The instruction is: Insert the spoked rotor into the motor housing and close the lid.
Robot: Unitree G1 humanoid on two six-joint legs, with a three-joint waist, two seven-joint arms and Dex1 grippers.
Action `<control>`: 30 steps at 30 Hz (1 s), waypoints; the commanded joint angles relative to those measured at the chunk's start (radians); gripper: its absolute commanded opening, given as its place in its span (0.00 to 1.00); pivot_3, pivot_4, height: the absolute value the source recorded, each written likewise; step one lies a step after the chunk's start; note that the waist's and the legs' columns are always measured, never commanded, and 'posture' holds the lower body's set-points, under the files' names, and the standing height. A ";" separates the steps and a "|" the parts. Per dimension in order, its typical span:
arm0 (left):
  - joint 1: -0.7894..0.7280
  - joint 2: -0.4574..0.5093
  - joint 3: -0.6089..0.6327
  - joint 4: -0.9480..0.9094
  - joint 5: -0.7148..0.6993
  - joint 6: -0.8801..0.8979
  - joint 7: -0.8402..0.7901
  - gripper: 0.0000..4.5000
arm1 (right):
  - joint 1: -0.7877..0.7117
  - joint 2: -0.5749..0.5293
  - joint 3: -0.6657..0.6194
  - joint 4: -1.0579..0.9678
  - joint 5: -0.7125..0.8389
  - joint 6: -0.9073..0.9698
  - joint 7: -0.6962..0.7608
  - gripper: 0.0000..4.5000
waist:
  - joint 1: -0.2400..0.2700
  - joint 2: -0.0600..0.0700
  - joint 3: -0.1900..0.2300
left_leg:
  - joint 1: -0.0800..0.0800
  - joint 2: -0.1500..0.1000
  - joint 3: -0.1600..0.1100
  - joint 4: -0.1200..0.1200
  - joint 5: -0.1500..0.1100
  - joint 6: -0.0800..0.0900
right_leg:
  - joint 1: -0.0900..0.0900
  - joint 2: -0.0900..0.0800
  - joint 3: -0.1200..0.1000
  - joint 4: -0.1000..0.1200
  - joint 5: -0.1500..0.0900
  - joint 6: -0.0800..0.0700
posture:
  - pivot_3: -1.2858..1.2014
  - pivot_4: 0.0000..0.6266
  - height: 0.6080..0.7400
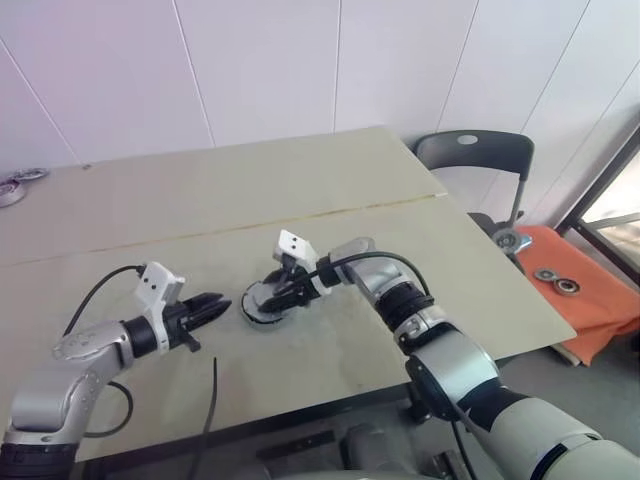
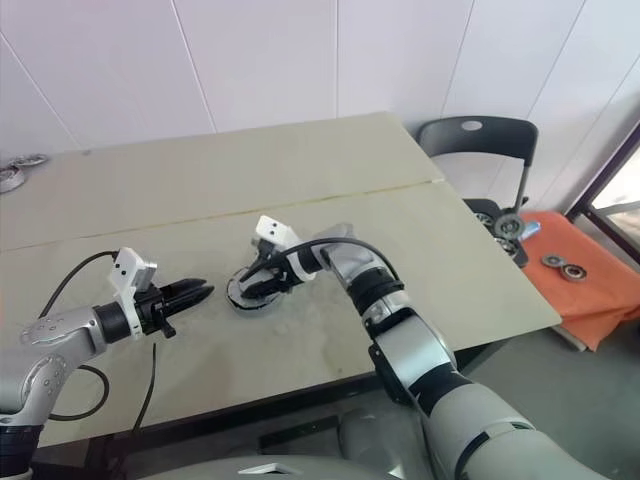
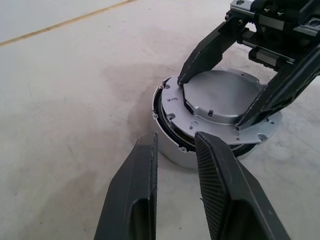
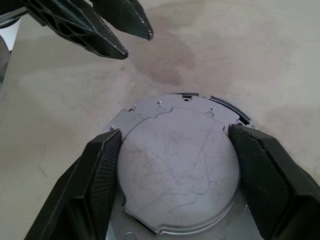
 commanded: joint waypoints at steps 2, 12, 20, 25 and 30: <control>-0.015 0.003 0.012 -0.015 0.007 -0.014 0.001 0.27 | 0.027 0.029 0.054 0.027 -0.027 -0.002 -0.023 0.68 | 0.000 0.000 0.000 | 0.000 0.000 0.000 0.000 0.000 0.000 | 0.000 0.000 0.000 0.000 0.000 0.000 | 0.52 0.00 1.00; -0.008 0.002 0.013 -0.021 0.002 -0.009 0.002 0.27 | 0.016 0.059 0.037 0.035 -0.018 0.025 -0.056 0.68 | -0.001 0.001 0.001 | 0.002 0.000 0.000 0.004 0.000 0.000 | 0.003 0.000 0.000 0.000 -0.003 -0.002 | 0.52 0.00 1.00; 0.070 0.049 0.027 -0.016 0.019 -0.074 -0.099 0.27 | 0.009 0.072 0.038 0.043 -0.023 0.043 -0.074 0.68 | -0.003 0.002 0.001 | 0.002 0.000 0.000 0.003 0.000 0.000 | 0.002 0.000 0.000 0.001 -0.003 -0.002 | 0.52 0.00 1.00; 0.099 0.089 0.061 0.015 0.041 -0.139 -0.155 0.27 | 0.008 0.072 0.036 0.047 -0.025 0.041 -0.081 0.68 | -0.002 0.002 0.002 | 0.003 0.000 0.000 0.003 0.000 0.000 | 0.002 0.000 0.000 0.001 -0.003 -0.003 | 0.52 0.00 1.00; 0.075 0.105 0.068 0.040 0.053 -0.146 -0.158 0.27 | 0.009 0.076 0.039 0.051 -0.027 0.036 -0.087 0.68 | -0.003 0.002 0.002 | 0.003 0.000 0.000 0.003 0.000 0.000 | 0.003 0.000 0.000 0.001 -0.003 -0.003 | 0.52 0.00 1.00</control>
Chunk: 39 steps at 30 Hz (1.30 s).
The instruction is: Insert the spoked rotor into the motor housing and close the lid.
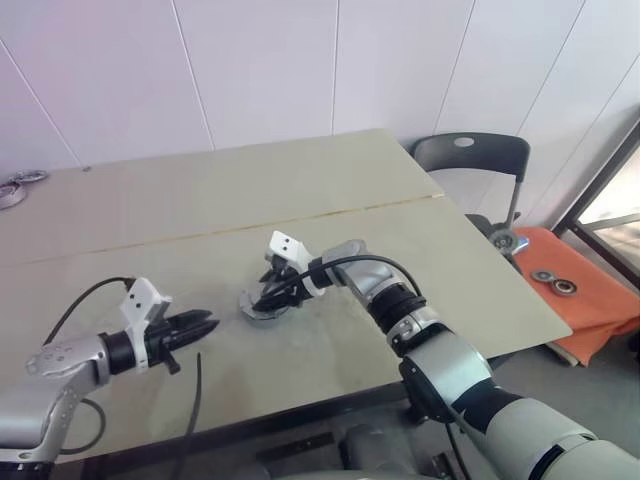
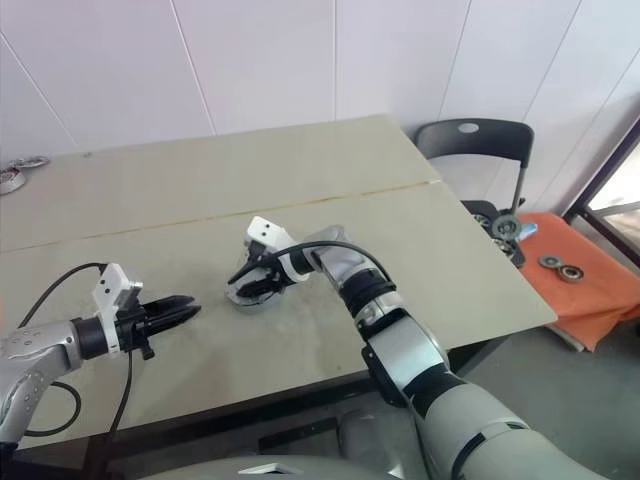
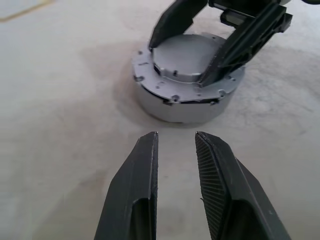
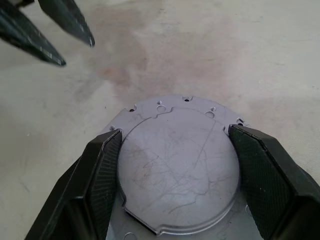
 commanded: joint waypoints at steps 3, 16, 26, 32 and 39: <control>-0.036 0.009 0.022 0.012 0.011 -0.015 0.001 0.27 | 0.015 0.039 0.036 0.027 -0.001 0.021 0.011 0.68 | -0.001 0.000 0.000 | 0.000 0.000 0.000 0.000 0.000 0.000 | 0.000 0.000 0.000 0.000 0.000 0.000 | 0.52 0.00 1.00; -0.040 -0.019 0.005 0.017 0.024 -0.022 0.003 0.27 | 0.035 -0.008 0.046 -0.142 0.086 0.156 0.196 0.68 | 0.006 0.000 0.000 | -0.006 0.000 0.000 -0.002 0.000 0.000 | -0.005 0.000 0.000 -0.001 0.002 0.003 | 0.52 0.00 1.00; -0.039 -0.032 0.002 0.008 0.029 -0.019 0.015 0.27 | 0.033 0.016 0.080 -0.044 0.026 0.080 0.060 0.68 | 0.003 0.000 0.000 | -0.009 0.000 0.000 0.000 0.000 0.000 | -0.007 0.000 0.000 0.000 0.002 0.002 | 0.52 0.00 1.00; -0.031 -0.038 0.004 0.002 0.031 -0.018 0.021 0.27 | 0.027 0.019 0.077 -0.019 0.024 0.057 0.046 0.68 | 0.003 0.000 0.000 | 0.000 0.000 0.000 0.001 0.000 0.000 | 0.001 0.000 0.000 0.000 0.001 -0.001 | 0.52 0.00 1.00; -0.037 -0.044 -0.003 0.005 0.033 -0.019 0.028 0.27 | 0.022 0.017 0.078 0.003 0.017 0.032 0.035 0.68 | 0.003 0.000 0.000 | 0.001 0.000 0.000 0.002 0.000 0.000 | 0.001 0.000 0.000 0.001 0.001 -0.002 | 0.52 0.00 1.00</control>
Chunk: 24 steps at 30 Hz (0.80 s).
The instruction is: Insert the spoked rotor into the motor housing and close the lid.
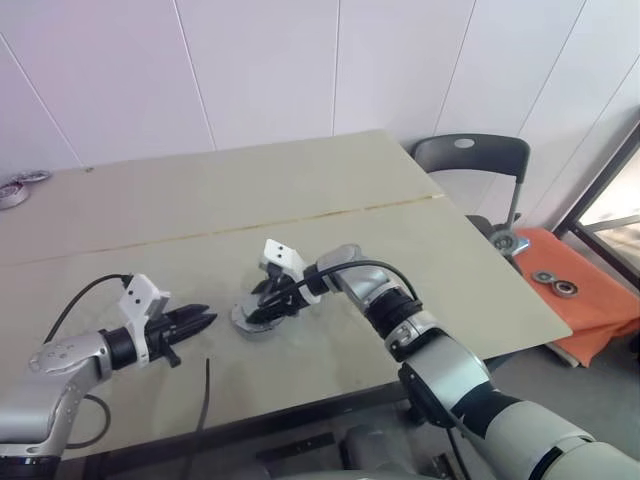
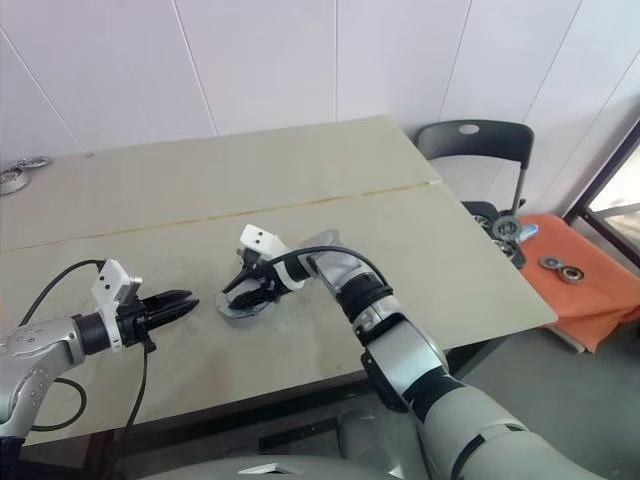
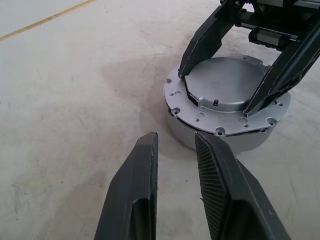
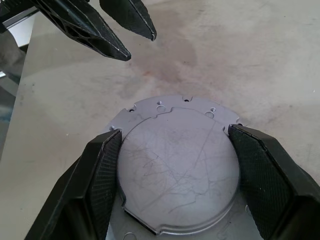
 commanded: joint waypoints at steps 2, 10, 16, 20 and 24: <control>-0.016 0.002 0.005 -0.023 0.004 -0.014 0.003 0.27 | 0.005 0.012 0.033 0.042 -0.031 -0.004 -0.033 0.68 | 0.000 0.000 0.000 | 0.000 0.000 0.000 0.000 0.000 0.000 | 0.000 0.000 0.000 0.000 0.000 0.000 | 0.52 0.00 1.00; -0.015 0.002 0.006 -0.023 0.003 -0.012 0.007 0.27 | 0.015 0.032 0.046 0.074 -0.046 -0.025 -0.083 0.68 | 0.000 0.000 0.000 | 0.001 0.000 0.000 0.000 0.000 0.000 | 0.000 0.000 0.000 0.000 0.000 0.000 | 0.52 0.00 1.00; -0.010 0.001 0.009 -0.029 0.000 -0.008 0.012 0.27 | 0.011 0.051 0.041 0.103 -0.046 -0.027 -0.112 0.68 | -0.002 0.000 0.000 | 0.002 0.000 0.000 0.000 0.000 0.000 | 0.001 0.001 0.000 0.001 0.001 -0.001 | 0.52 0.00 1.00; -0.008 0.001 0.010 -0.031 -0.002 -0.007 0.015 0.27 | 0.007 0.037 0.038 0.100 -0.039 -0.028 -0.090 0.68 | -0.001 -0.001 0.000 | 0.002 0.000 -0.001 0.000 0.000 0.000 | 0.001 0.001 0.000 0.001 0.001 -0.002 | 0.52 0.00 1.00; -0.012 0.000 0.005 -0.031 -0.002 -0.006 0.016 0.27 | -0.002 0.028 0.028 0.092 -0.022 -0.022 -0.052 0.68 | -0.001 -0.001 0.000 | 0.002 0.000 -0.001 0.000 0.000 0.000 | 0.000 0.001 0.000 0.001 0.001 -0.002 | 0.52 0.00 1.00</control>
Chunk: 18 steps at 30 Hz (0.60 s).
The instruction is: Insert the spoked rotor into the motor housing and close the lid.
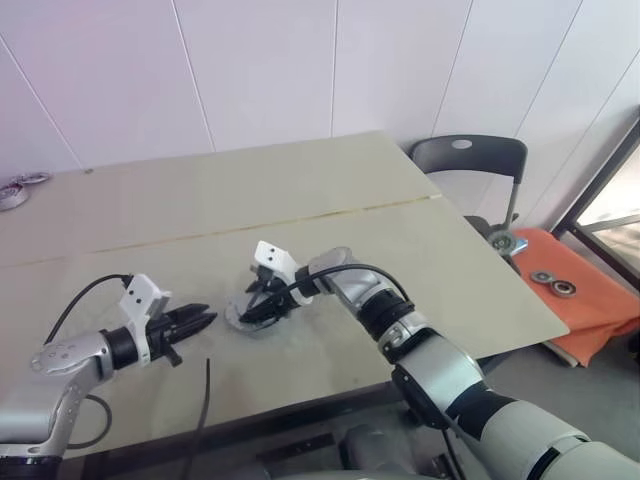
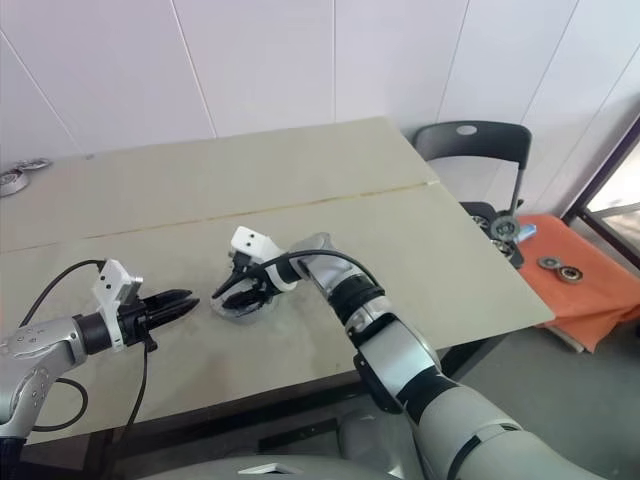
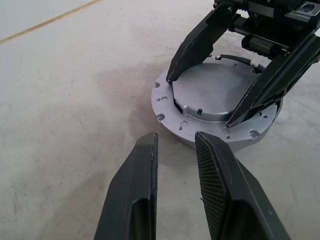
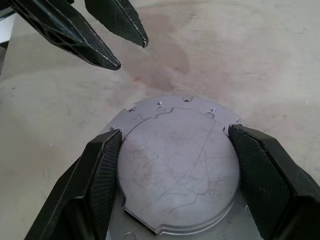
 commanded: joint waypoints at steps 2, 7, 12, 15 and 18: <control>-0.017 0.001 0.003 -0.027 -0.001 -0.007 0.001 0.27 | 0.005 -0.012 0.000 0.018 0.017 0.040 0.068 0.68 | 0.002 0.000 0.000 | -0.001 0.000 0.000 0.000 0.000 0.000 | -0.001 0.000 0.000 0.000 0.000 0.000 | 0.52 0.00 1.00; -0.026 0.002 -0.004 -0.021 0.001 -0.008 0.000 0.27 | 0.017 -0.044 -0.020 -0.095 0.094 0.088 0.213 0.68 | 0.007 0.000 0.000 | -0.004 0.000 0.000 -0.001 0.000 0.000 | -0.003 -0.001 0.000 -0.002 0.000 0.002 | 0.52 0.00 1.00; -0.027 0.002 -0.012 -0.021 0.002 -0.008 0.002 0.27 | 0.059 -0.063 0.024 -0.128 0.057 0.072 0.203 0.68 | 0.012 0.000 0.000 | -0.006 0.000 0.000 -0.004 0.000 0.000 | -0.006 -0.001 0.000 -0.002 0.000 0.006 | 0.52 0.00 1.00; -0.024 0.003 -0.011 -0.024 0.000 -0.007 0.002 0.27 | 0.058 -0.058 0.021 -0.110 0.050 0.070 0.171 0.68 | 0.019 0.000 0.000 | -0.006 0.000 0.000 -0.006 0.000 0.000 | -0.007 -0.001 0.000 -0.002 0.000 0.006 | 0.52 0.00 1.00; -0.024 0.003 -0.011 -0.023 0.000 -0.007 0.003 0.27 | 0.055 -0.056 0.022 -0.099 0.044 0.059 0.161 0.68 | 0.028 0.000 0.000 | -0.006 0.000 0.000 -0.005 0.000 0.000 | -0.007 -0.001 0.000 -0.002 -0.001 0.004 | 0.52 0.00 1.00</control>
